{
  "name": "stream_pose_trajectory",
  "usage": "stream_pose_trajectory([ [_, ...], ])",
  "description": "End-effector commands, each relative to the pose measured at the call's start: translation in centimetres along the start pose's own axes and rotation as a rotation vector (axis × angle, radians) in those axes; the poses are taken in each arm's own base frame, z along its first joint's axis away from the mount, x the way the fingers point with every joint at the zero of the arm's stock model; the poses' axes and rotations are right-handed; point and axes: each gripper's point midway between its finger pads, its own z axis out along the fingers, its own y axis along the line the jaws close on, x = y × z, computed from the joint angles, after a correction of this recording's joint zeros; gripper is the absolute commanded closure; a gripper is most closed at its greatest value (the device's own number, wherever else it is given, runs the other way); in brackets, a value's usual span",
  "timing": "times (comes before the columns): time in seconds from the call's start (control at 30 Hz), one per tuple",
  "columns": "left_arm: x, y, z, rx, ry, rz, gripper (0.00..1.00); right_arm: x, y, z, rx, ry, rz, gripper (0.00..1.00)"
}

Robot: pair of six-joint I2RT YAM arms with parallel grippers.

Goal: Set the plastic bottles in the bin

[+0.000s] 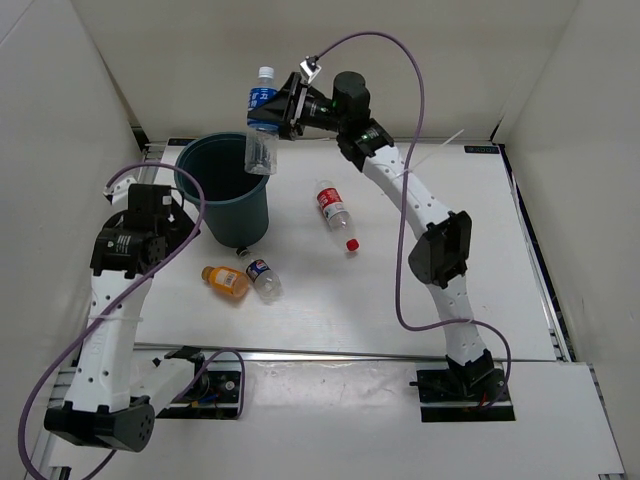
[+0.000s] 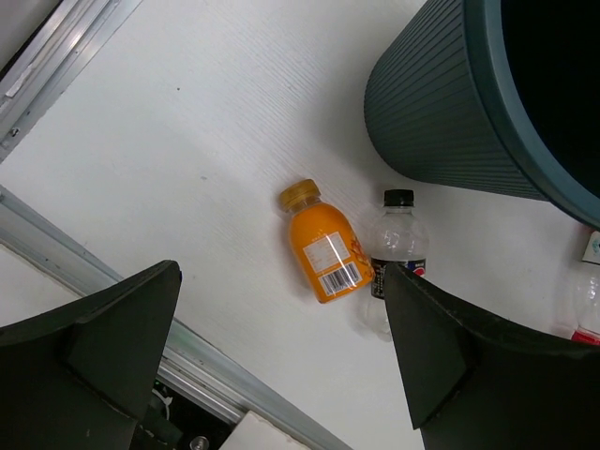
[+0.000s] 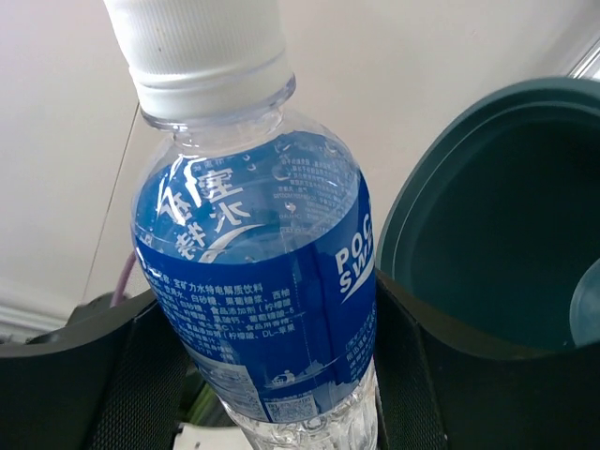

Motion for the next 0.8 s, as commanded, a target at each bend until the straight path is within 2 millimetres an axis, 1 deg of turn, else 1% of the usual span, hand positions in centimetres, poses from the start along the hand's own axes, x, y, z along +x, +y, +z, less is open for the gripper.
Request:
stream_pose_trajectory([
  [0.0, -0.7, 1.1, -1.3, -0.004, -0.044, 0.005, 0.00, -2.9, 3.0, 0.2, -0.064, -0.134, -0.134, 0.83],
  [0.03, -0.4, 1.6, -1.3, -0.018, -0.044, 0.009, 0.00, -2.5, 3.2, 0.6, -0.064, -0.137, -0.140, 0.83],
  [0.1, -0.2, 1.8, -1.6, -0.019, -0.043, 0.010, 0.00, -2.8, 1.7, 1.1, -0.045, -0.152, -0.130, 0.83],
  [0.17, -0.2, 1.9, -1.6, -0.019, -0.043, 0.019, 0.00, -3.1, 1.6, 1.2, -0.043, -0.166, -0.132, 0.83],
  [0.2, -0.2, 1.9, -1.6, -0.019, -0.043, 0.019, 0.00, -3.4, 0.8, 1.4, -0.026, -0.185, -0.124, 0.83],
  [0.23, -0.2, 1.9, -1.6, -0.019, -0.043, 0.028, 0.00, -3.6, 0.7, 1.5, -0.021, -0.195, -0.134, 0.83],
  [0.27, 0.0, 2.0, -1.4, -0.024, -0.036, 0.032, 0.00, -3.7, 0.0, 1.6, -0.009, -0.202, -0.140, 0.81],
  [0.37, -0.2, 1.8, -1.3, -0.019, -0.043, 0.028, 0.00, -4.0, -0.2, 1.9, 0.008, -0.232, -0.176, 0.74],
  [0.43, -0.2, 1.5, -1.1, -0.013, -0.036, 0.029, 0.00, -3.1, 0.0, 2.7, 0.008, -0.228, -0.219, 0.70],
  [0.47, -0.2, 1.5, -1.1, -0.013, -0.036, 0.029, 0.00, -3.4, -0.1, 2.7, 0.017, -0.242, -0.238, 0.68],
  [0.5, -0.2, 1.5, -1.1, -0.013, -0.036, 0.029, 0.00, -3.4, 0.3, 3.0, 0.019, -0.258, -0.274, 0.66],
  [0.53, -0.2, 1.5, -1.1, -0.013, -0.036, 0.029, 0.00, -3.4, -0.1, 3.0, 0.034, -0.262, -0.277, 0.64],
  [0.57, -0.1, 1.4, -0.9, -0.017, -0.030, 0.033, 0.00, -3.0, 0.1, 3.3, 0.029, -0.255, -0.276, 0.63],
  [0.6, -0.1, 1.4, -0.9, -0.018, -0.030, 0.033, 0.00, -3.2, 0.0, 3.3, 0.036, -0.264, -0.286, 0.61],
  [0.63, -0.1, 1.5, -0.9, -0.018, -0.030, 0.042, 0.00, -3.0, -0.2, 3.3, 0.046, -0.258, -0.279, 0.57],
  [0.67, -0.1, 1.5, -0.9, -0.018, -0.030, 0.042, 0.00, -3.1, -0.3, 3.3, 0.047, -0.258, -0.291, 0.57],
  [0.7, -0.1, 1.5, -0.9, -0.018, -0.030, 0.042, 0.00, -2.9, -0.9, 3.5, 0.054, -0.254, -0.286, 0.55],
  [0.77, 0.2, 1.6, -0.7, -0.023, -0.023, 0.046, 0.00, -2.7, -1.1, 3.5, 0.057, -0.241, -0.290, 0.46],
])
